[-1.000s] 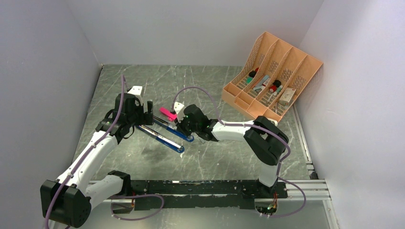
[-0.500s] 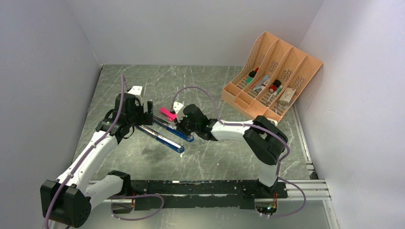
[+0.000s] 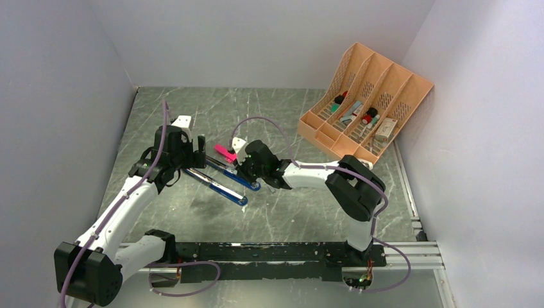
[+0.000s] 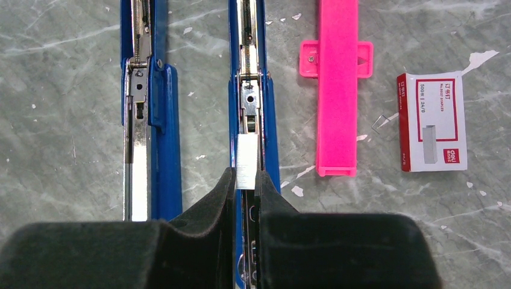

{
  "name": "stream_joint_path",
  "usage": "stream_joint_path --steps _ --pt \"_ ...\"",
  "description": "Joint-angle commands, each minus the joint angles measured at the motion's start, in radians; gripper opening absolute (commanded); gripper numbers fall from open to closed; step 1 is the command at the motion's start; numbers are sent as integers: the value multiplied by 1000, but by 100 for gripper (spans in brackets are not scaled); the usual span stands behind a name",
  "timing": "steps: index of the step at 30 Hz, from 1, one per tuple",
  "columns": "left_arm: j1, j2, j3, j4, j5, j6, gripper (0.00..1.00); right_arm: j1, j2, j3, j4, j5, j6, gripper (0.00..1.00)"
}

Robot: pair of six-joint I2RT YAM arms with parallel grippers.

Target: Load the staples into the stapler

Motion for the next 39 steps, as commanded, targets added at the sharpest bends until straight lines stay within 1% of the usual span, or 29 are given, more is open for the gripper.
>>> stream_joint_path --steps 1,7,20,39 --pt "1 -18 5 23 22 11 96 4 2 13 7 -4 -9 0" --pt "1 -16 6 23 22 12 96 4 -34 -23 53 -4 -10 0" --pt "1 -17 4 23 22 11 96 3 -49 -36 73 10 -9 0" --pt "1 -17 4 23 22 12 96 4 -6 0 22 15 -9 0"
